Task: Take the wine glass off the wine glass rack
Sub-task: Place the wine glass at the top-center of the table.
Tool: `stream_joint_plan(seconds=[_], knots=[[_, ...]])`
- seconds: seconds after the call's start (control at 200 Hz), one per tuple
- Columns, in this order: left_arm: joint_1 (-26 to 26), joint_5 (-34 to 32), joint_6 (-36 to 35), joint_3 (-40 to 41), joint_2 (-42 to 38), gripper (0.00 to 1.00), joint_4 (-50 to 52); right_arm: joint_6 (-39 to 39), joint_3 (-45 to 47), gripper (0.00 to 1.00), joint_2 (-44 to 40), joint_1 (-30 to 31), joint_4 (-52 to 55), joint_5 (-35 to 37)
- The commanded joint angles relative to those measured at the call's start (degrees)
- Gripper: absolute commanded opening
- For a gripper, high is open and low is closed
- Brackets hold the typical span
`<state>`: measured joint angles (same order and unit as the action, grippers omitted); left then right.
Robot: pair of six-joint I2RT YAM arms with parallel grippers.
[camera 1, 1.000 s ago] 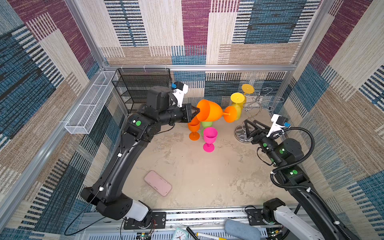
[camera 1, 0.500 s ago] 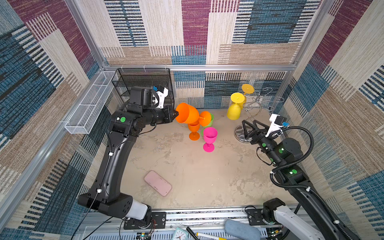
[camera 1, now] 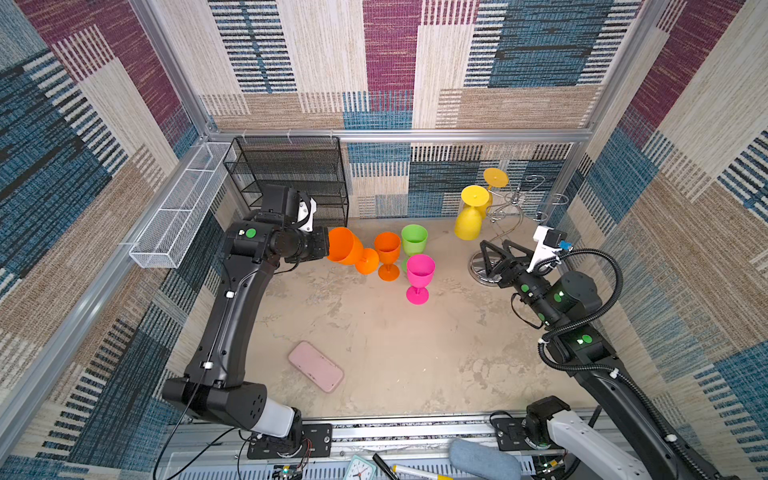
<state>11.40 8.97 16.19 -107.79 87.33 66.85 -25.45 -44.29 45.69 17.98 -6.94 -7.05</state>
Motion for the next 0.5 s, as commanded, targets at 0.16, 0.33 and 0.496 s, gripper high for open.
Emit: stream_joint_plan(seconds=[0.16, 0.33, 0.496], knots=[[-0.13, -9.27, -5.81, -3.63, 9.25, 0.0, 0.66, 3.49, -1.26, 0.88, 0.33, 0.02, 0.92, -0.59], [0.2, -9.43, -6.01, -6.76, 16.23, 0.0, 0.65, 5.07, -2.8, 0.88, 1.34, 0.12, 2.07, -1.95], [1.33, -9.71, -5.56, -10.32, 21.74, 0.0, 0.65, 5.36, -3.32, 0.89, 1.63, 0.16, 2.43, -2.62]])
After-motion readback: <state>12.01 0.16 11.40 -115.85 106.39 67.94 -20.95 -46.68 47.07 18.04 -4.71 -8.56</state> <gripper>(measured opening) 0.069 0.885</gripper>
